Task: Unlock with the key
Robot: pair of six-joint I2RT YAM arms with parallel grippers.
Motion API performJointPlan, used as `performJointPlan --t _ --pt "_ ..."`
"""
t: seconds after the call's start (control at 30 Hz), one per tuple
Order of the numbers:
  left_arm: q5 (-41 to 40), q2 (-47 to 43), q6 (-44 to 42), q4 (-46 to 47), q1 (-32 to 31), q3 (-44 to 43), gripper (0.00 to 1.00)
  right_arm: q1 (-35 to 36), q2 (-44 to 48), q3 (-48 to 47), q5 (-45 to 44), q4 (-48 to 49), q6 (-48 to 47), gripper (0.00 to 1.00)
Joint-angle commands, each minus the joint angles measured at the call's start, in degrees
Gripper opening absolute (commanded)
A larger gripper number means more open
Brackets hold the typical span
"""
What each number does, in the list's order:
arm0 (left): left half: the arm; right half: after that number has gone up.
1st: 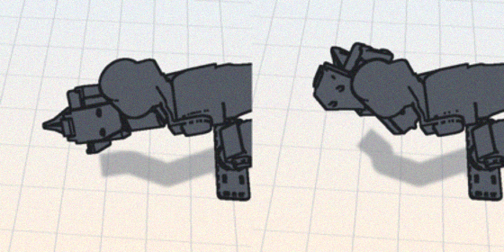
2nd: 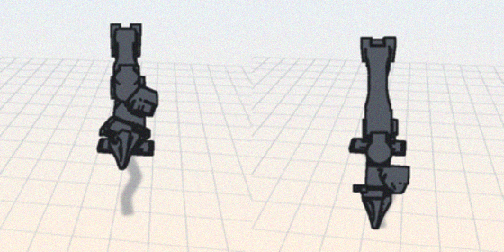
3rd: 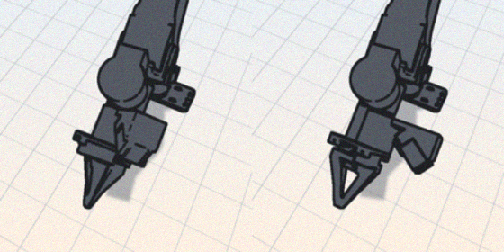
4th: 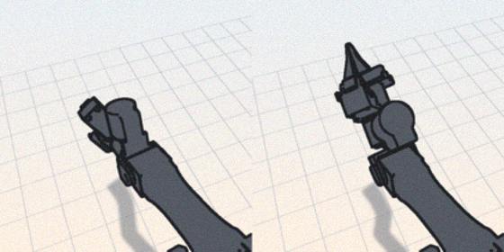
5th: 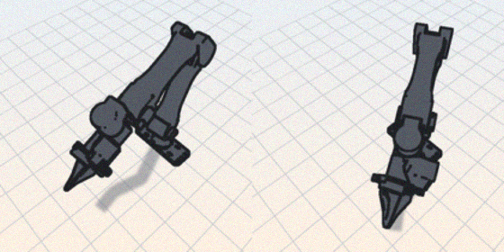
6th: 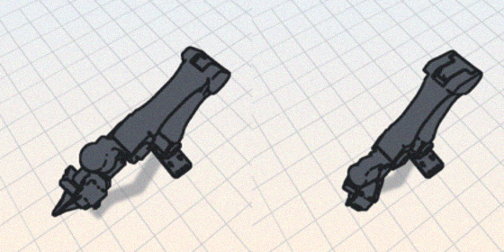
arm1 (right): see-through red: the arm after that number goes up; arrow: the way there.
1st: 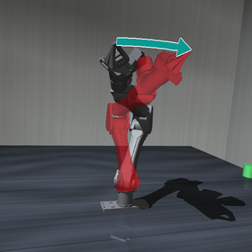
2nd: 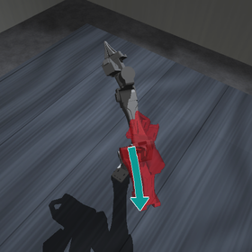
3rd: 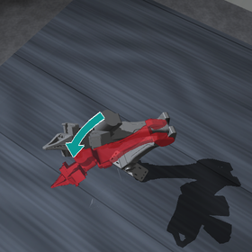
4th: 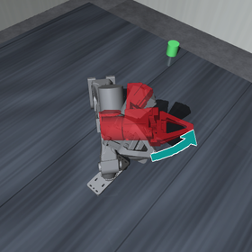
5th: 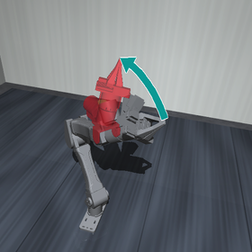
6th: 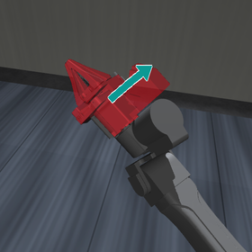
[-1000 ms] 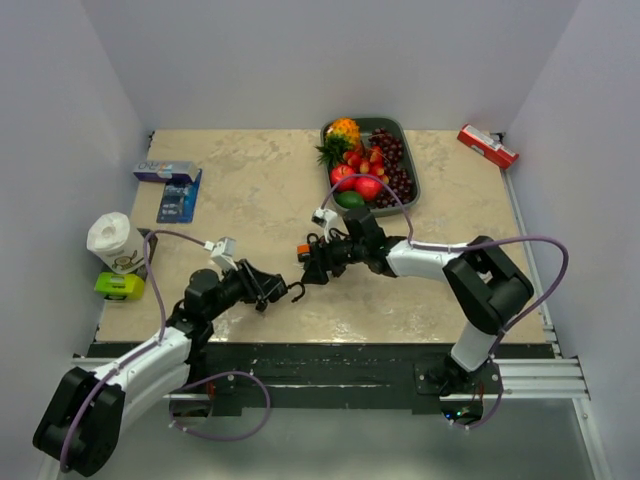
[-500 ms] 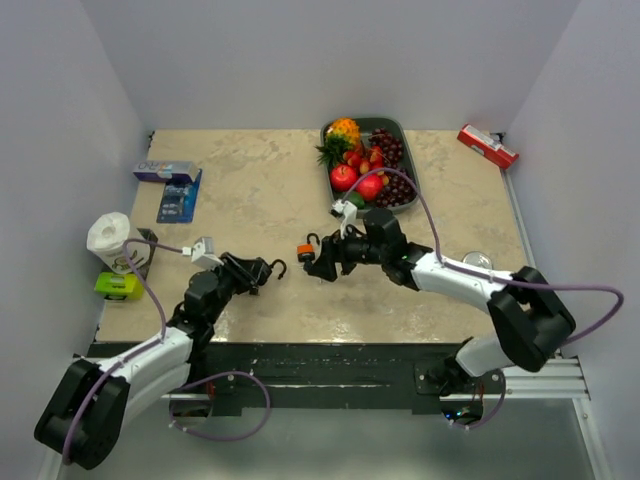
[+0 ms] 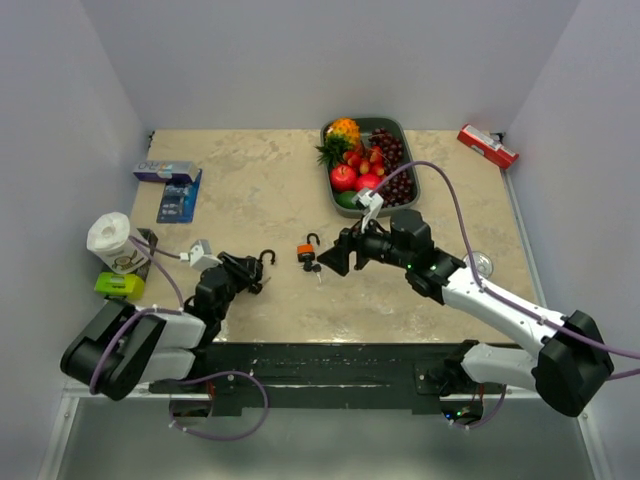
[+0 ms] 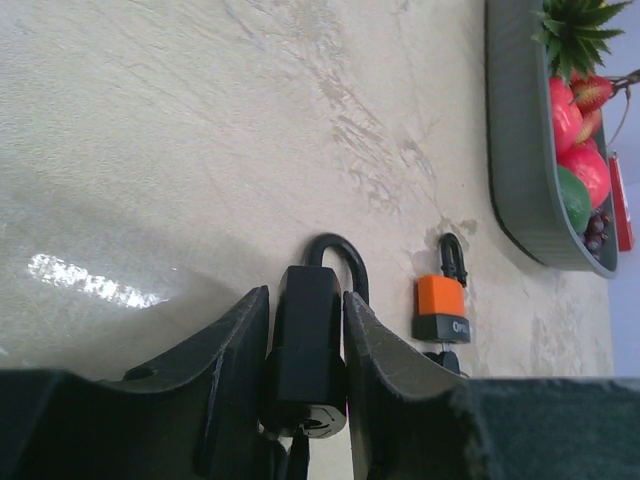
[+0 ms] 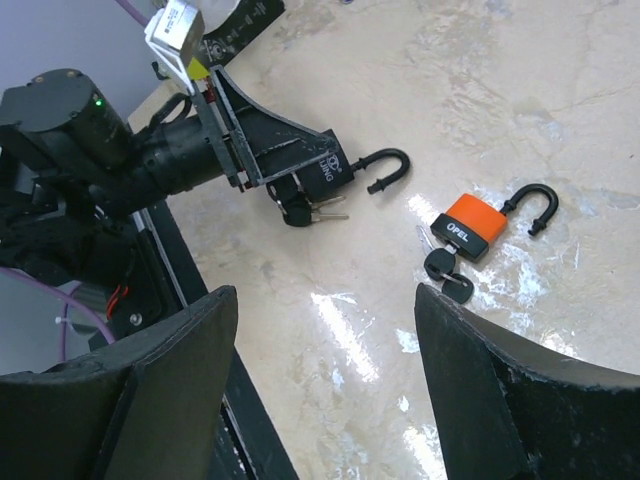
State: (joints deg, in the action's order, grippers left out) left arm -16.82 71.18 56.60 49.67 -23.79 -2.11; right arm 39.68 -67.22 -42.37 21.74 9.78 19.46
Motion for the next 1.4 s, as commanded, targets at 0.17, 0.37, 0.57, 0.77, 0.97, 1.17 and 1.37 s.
performJointPlan --t 0.17,0.37,0.57,0.77,0.97,1.17,1.37 --pt "-3.22 14.93 3.25 9.92 -0.03 -8.96 0.0 -0.39 3.76 1.06 -3.63 -2.83 0.22 0.75" --pt "-1.64 20.05 3.34 8.52 0.06 -13.62 0.05 -0.39 4.38 1.15 -4.6 -4.07 -0.57 0.76" --pt "-0.41 20.41 2.47 5.97 0.06 -15.03 0.32 -0.48 4.73 1.59 -5.39 -4.59 -0.83 0.77" --pt "-0.85 15.32 0.01 1.31 0.06 -14.77 0.82 -0.57 6.22 2.29 -6.53 -3.9 -0.13 0.79" --pt "-2.08 6.46 -4.38 -4.66 0.06 -14.5 0.99 -1.53 5.0 3.96 -8.29 -1.18 1.89 0.82" --pt "0.89 -3.48 -10.28 -15.29 3.91 -16.44 0.99 -8.2 2.71 5.45 -7.24 2.17 4.96 0.84" --pt "18.47 -12.44 -14.4 -23.81 17.72 -16.87 0.99 -17.43 3.32 6.68 -7.4 2.35 7.43 0.84"
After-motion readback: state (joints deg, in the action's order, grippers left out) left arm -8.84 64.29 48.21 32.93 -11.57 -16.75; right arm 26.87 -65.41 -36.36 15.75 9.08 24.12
